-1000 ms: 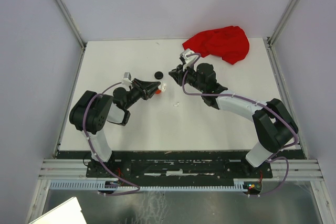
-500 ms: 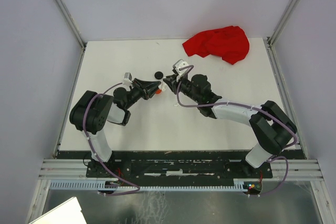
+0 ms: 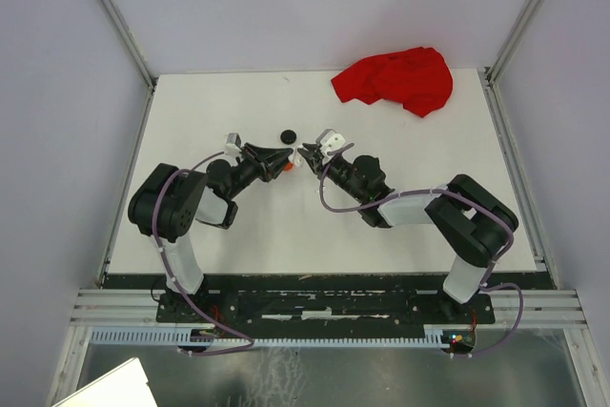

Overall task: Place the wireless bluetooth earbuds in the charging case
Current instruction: Place the earbud in the charging case.

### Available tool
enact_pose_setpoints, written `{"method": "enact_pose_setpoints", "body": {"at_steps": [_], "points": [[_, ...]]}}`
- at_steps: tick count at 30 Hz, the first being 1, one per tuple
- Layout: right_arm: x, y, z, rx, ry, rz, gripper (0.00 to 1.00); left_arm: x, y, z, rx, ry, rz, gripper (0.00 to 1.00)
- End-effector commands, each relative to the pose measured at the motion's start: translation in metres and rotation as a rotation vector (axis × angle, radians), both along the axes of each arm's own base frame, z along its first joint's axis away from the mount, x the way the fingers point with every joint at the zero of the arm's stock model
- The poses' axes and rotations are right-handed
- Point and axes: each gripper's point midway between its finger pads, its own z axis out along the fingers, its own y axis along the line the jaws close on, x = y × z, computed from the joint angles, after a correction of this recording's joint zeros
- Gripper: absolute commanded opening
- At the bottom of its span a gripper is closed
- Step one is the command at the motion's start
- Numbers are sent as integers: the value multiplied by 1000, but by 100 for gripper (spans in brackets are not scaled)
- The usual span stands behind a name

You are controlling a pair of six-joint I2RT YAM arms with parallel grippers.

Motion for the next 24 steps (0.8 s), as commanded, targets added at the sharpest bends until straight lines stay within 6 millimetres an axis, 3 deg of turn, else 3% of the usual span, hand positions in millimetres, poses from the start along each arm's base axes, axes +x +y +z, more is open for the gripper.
{"method": "enact_pose_setpoints", "body": {"at_steps": [1,24], "points": [[-8,5,31,77,-154,38,2,-2,-6,21,-54,-53,-39,3],[-7,5,6,30,-128,38,2,0,-8,25,-57,-67,-51,3]]}}
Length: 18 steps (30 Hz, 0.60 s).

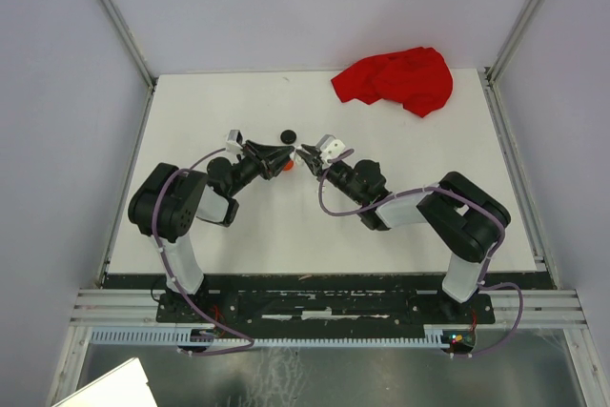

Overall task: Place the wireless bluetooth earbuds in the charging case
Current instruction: Place the earbud in the charging case.

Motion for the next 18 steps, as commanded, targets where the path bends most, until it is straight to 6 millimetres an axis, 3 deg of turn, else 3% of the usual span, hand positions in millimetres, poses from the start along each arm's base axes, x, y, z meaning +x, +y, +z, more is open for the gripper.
{"method": "enact_pose_setpoints", "body": {"at_steps": [1,15,18], "points": [[-3,0,11,28,-41,7,2,0,-3,18,-52,-42,-21,3],[-7,-4,4,20,-14,1,2,1,-2,21,-56,-53,-13,3],[-8,-4,4,29,5,3,17,1,-2,21,-56,-53,-12,3]]}}
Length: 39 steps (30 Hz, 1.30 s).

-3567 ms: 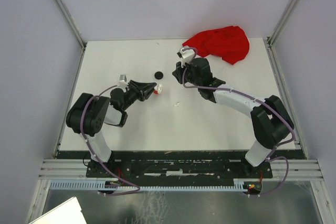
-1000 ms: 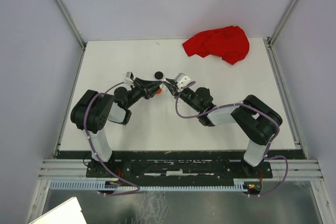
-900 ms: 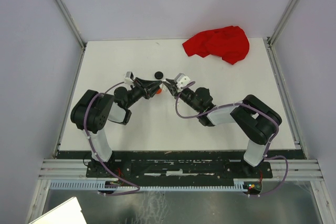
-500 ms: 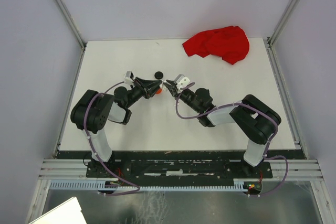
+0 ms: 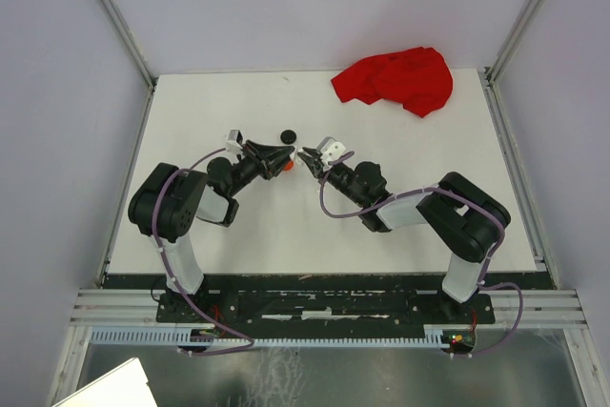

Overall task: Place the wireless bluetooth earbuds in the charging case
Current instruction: Place the earbud in the charging case, then adjust the earbud with the charging case.

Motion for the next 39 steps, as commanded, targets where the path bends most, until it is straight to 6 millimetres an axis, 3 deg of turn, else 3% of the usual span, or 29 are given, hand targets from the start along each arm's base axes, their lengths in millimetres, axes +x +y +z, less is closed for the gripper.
{"method": "enact_pose_setpoints", "body": {"at_steps": [1,8,15,17,23,29,39], "points": [[-6,0,15,50,-9,11,23,1,-2,20,-56,-51,-12,3],[-10,-2,30,91,-3,20,53,1,-2,16,-53,-41,-12,3],[-5,-24,70,197,-42,-85,62,1,-2,11,-50,-30,-11,3],[2,-31,73,180,-14,-140,63,1,-1,9,-50,-29,-10,3],[15,-49,55,-2,211,-289,68,0,-2,12,-52,-37,-14,3],[11,-65,36,-136,392,-379,72,0,-2,11,-51,-36,-12,3],[14,-65,13,-221,490,-417,73,0,-2,13,-45,-36,-10,3]]}}
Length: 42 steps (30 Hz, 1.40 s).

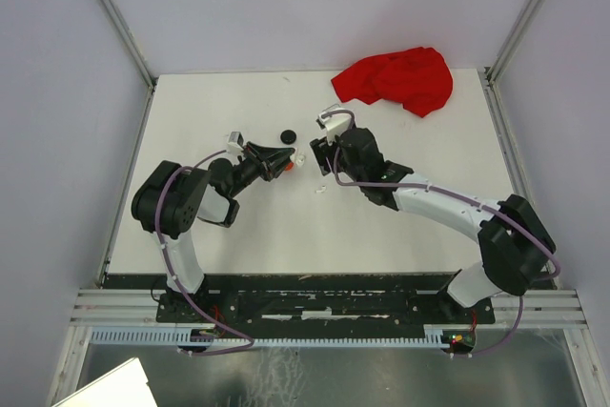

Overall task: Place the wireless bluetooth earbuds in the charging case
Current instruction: Adjust the earbud with the charging case.

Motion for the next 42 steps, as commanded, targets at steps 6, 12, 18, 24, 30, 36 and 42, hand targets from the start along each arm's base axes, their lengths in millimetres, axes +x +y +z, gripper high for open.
{"method": "enact_pose_setpoints", "body": {"at_steps": [6,12,18,24,30,36,42], "points": [[6,13,-2,2,55,-13,74,-2,-2,22,-48,-52,-12,3],[9,22,-1,5,52,-4,74,-3,-3,20,-47,-48,-18,3],[10,30,2,7,51,13,74,-3,-5,19,-47,-47,-21,3],[10,37,5,10,46,27,74,-3,-6,16,-45,-42,-23,3],[7,43,4,9,50,45,74,-2,-7,15,-44,-38,-23,3],[5,46,5,9,50,49,75,-3,-7,16,-45,-41,-24,3],[8,46,7,5,44,39,75,-3,-8,16,-46,-43,-26,3]]}}
